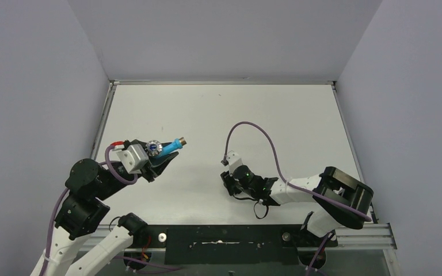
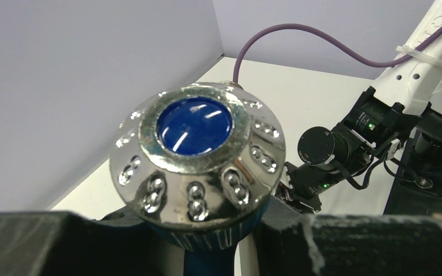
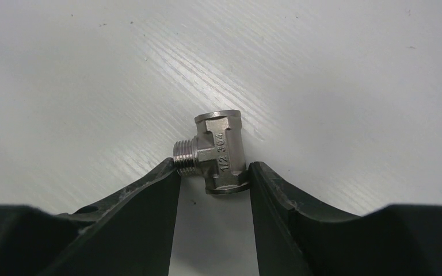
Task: Install the water faucets
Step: Adjust the adaptor at the center of the board.
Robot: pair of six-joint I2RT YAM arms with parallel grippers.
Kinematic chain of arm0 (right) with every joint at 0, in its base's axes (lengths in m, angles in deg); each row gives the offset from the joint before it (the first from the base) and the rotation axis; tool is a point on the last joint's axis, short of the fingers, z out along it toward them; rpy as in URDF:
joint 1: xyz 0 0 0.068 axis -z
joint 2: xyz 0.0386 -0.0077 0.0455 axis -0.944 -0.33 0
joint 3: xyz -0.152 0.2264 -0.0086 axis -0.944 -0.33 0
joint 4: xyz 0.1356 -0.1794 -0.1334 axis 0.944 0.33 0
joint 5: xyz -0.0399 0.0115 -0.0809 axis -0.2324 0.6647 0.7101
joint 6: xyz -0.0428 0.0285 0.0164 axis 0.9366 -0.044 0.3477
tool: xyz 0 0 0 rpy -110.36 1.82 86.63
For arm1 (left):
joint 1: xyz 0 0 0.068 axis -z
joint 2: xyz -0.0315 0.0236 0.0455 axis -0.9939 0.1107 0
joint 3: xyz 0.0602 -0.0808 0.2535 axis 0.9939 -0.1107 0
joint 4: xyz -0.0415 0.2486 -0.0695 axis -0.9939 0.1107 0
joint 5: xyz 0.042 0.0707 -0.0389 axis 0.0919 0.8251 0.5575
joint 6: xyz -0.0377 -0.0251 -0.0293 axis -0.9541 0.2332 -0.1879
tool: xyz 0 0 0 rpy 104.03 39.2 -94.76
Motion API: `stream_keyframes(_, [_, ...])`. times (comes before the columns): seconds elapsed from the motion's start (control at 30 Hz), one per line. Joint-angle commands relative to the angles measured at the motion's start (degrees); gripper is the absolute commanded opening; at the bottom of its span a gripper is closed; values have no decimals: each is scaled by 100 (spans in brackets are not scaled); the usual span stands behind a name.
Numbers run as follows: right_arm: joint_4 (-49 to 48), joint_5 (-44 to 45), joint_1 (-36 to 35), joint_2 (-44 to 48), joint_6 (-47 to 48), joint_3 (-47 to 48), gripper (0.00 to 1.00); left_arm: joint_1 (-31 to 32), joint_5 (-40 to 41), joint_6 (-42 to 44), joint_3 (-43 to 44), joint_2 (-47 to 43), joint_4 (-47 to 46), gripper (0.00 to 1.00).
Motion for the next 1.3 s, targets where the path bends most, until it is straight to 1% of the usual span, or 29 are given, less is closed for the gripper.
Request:
stream_keyframes(0.0, [123,197,1,115,-12,46,22,21,-75,-121,30,-53,-466,0])
stream_keyframes(0.03, [394,211,10,218,23,169,20,21,-64,-123,38,-63,-456,0])
stream_keyframes(0.1, [1286,228,59,479,109,555,14,21,-17,-114,45,-115,-415,0])
stream_keyframes(0.2, [3054,-93,313,808,50,1354,8,21,34,-72,86,-168,-326,0])
stream_keyframes(0.27, [4382,-527,458,767,-16,2069,8,21,45,-46,128,-179,-286,0])
stream_keyframes(0.37, [6167,-967,513,406,-277,3048,8,21,30,-6,199,-150,-239,0])
stream_keyframes(0.4, [6635,-1118,513,298,-402,3268,8,21,18,14,224,-133,-220,0])
stream_keyframes(0.5, [7618,-1657,511,107,-742,3706,10,21,-20,38,272,-75,-173,0])
stream_keyframes(0.57, [8033,-1869,510,5,-865,3928,11,21,-49,39,287,-63,-171,0])
stream_keyframes(0.7, [8721,-1932,505,-304,-922,4223,13,21,-68,21,274,-61,-197,0])
stream_keyframes(0.83, [9081,-2001,463,-669,-879,4316,13,21,-79,2,304,-55,-205,0])
stream_keyframes(0.9, [9175,-2100,456,-807,-803,4287,14,21,-65,2,303,-59,-199,0])
stream_keyframes(0.97, [9252,-2132,442,-965,-713,4213,17,21,-65,4,305,-65,-199,0])
stream_keyframes(1.07, [9194,-2172,451,-1190,-603,4095,18,21,-61,9,287,-71,-199,0])
stream_keyframes(1.27, [9108,-2173,460,-1652,-429,4171,24,21,-56,9,262,-102,-198,0])
